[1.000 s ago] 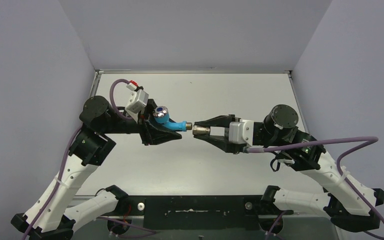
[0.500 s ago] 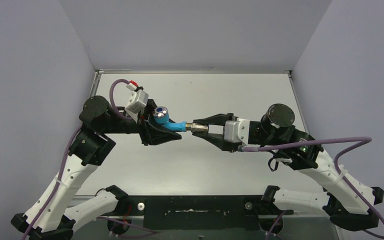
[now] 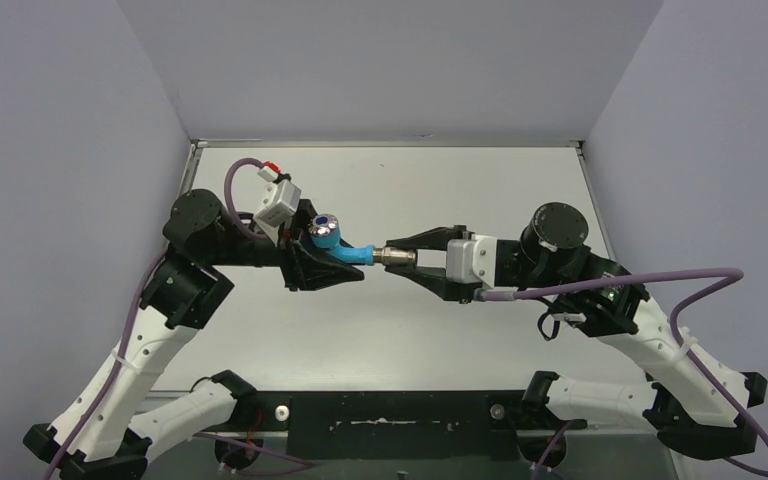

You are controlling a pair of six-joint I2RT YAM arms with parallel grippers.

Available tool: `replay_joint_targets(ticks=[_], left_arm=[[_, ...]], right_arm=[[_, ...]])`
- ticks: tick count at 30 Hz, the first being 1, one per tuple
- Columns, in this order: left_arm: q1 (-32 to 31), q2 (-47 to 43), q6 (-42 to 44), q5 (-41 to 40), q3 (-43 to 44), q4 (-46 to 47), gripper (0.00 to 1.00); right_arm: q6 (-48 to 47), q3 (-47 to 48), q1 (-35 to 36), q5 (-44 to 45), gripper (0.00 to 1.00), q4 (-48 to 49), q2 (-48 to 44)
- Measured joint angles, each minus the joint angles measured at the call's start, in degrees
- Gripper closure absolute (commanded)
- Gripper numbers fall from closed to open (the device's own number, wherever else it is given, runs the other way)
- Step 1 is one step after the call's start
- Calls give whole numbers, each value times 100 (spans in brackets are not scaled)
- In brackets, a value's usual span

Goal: Install the water faucets
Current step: Install the water faucet onto the adaptor.

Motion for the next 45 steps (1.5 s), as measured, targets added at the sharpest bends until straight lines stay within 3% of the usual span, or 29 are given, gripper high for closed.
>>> replay_joint_targets(ticks=[14,24,45], left_arm=[[9,26,44,155,0,-42,100],[39,4,256,186,0,-79,100],[72,-83,1515,33,201,-802,100]], right_arm=[[201,48,0,-103,100,-83,57],[1021,48,-2,-37,100,20,162],[3051,-225,-7,186,100,494,179]])
